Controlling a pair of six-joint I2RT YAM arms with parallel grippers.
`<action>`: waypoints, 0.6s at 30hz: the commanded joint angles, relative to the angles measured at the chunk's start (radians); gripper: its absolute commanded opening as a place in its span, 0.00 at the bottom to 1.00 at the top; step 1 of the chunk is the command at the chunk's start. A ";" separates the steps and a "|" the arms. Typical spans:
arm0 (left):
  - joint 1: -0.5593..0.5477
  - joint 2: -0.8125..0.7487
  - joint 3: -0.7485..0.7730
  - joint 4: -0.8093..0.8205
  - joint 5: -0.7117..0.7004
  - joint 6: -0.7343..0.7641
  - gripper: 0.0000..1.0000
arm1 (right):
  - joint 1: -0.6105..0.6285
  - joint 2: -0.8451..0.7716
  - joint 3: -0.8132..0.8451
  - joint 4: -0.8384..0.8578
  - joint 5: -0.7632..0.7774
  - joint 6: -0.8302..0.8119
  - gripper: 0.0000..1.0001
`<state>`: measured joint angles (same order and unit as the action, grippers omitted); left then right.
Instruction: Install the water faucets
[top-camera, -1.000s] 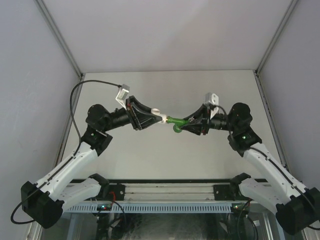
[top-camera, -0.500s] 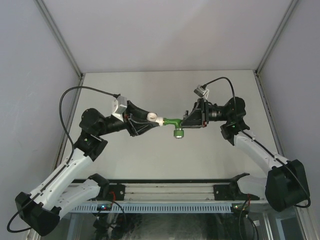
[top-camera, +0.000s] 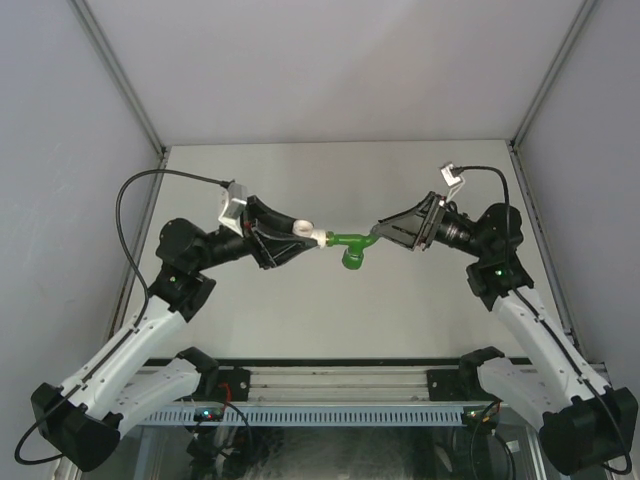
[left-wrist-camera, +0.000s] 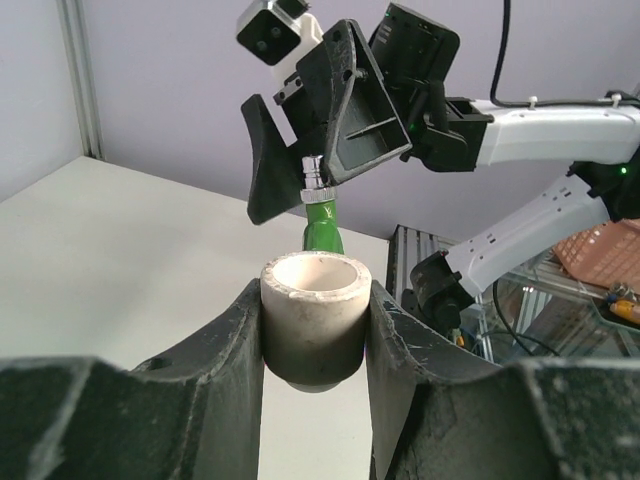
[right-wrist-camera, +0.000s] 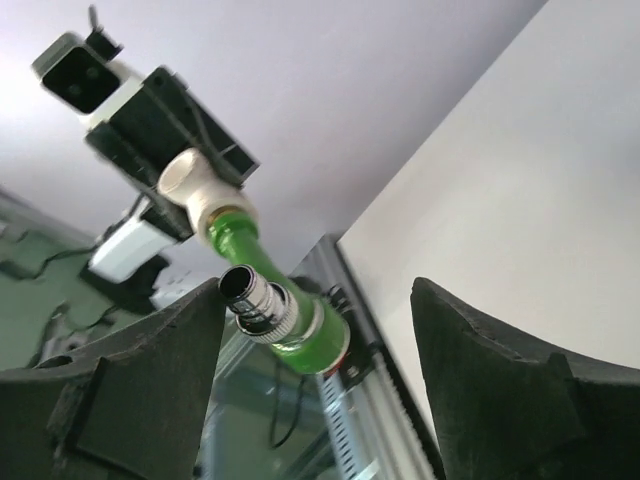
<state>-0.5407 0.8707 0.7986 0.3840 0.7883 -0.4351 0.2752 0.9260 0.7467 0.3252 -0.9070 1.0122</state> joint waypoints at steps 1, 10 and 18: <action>-0.001 0.000 -0.009 0.084 -0.054 -0.061 0.00 | -0.032 -0.068 0.037 -0.081 0.192 -0.241 0.74; 0.008 0.007 0.047 -0.017 -0.081 -0.143 0.00 | 0.038 -0.344 -0.064 -0.099 0.181 -1.349 0.81; 0.038 0.023 0.100 -0.084 -0.090 -0.298 0.00 | 0.324 -0.376 -0.167 -0.177 0.629 -2.169 0.86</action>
<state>-0.5190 0.9016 0.8024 0.2928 0.7258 -0.6308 0.5316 0.5224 0.6147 0.1787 -0.5053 -0.6636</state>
